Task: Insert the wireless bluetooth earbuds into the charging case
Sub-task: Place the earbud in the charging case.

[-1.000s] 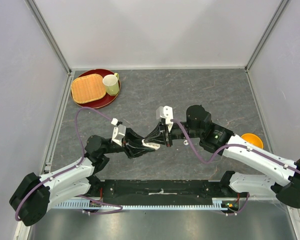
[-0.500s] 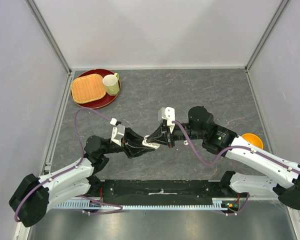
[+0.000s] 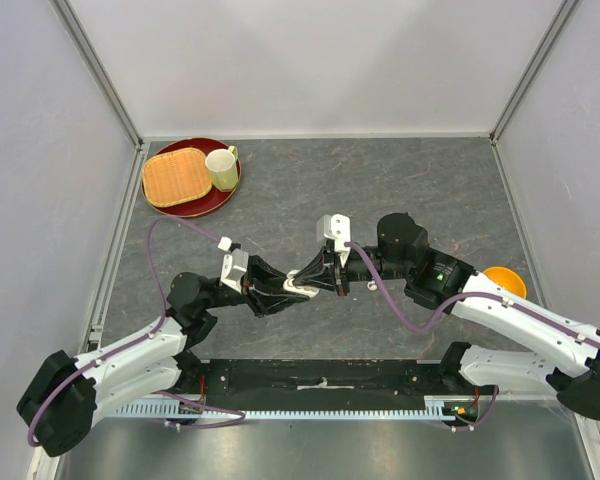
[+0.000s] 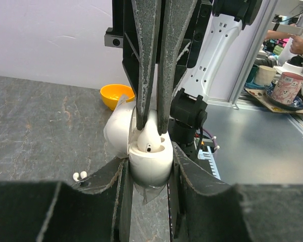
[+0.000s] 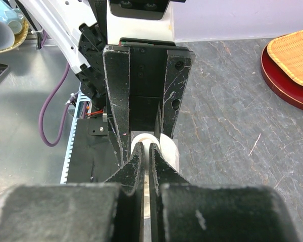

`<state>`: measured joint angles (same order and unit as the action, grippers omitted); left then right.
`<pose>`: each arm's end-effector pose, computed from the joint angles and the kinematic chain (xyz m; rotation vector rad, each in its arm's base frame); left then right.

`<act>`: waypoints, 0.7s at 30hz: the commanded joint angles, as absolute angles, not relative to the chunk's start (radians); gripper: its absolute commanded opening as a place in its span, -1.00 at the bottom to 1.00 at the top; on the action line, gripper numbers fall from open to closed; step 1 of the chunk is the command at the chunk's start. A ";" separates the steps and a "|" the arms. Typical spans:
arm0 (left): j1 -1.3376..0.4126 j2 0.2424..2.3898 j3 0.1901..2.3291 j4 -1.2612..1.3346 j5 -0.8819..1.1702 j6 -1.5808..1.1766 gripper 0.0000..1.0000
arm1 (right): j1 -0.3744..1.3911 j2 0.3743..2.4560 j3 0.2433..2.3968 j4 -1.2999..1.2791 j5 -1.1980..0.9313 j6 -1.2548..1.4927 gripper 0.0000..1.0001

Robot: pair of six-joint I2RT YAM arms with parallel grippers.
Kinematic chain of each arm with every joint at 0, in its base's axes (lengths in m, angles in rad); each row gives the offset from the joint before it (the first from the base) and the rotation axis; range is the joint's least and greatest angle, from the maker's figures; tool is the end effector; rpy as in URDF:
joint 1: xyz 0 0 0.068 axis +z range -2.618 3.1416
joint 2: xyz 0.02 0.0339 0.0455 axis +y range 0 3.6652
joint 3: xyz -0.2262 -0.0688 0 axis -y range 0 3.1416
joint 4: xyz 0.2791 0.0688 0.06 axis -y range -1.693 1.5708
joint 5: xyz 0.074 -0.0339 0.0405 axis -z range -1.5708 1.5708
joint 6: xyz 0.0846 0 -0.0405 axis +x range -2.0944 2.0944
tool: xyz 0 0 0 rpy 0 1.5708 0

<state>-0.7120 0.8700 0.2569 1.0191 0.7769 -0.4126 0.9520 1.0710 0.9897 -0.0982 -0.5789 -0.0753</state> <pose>0.1583 -0.2150 0.2279 0.9229 1.0831 -1.3968 0.1579 0.3015 0.3233 -1.2802 1.3541 1.1285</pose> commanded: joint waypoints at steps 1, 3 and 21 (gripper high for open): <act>-0.710 0.836 0.275 1.081 0.730 -0.391 -0.96 | 0.956 1.092 0.989 -0.127 -0.583 -0.074 -0.97; -0.709 0.830 0.276 1.081 0.724 -0.388 -0.95 | 0.960 1.092 0.989 -0.132 -0.575 -0.075 -0.95; -0.710 0.773 0.242 1.060 0.664 -0.373 -0.95 | 0.977 1.092 0.992 -0.147 -0.486 -0.054 -0.25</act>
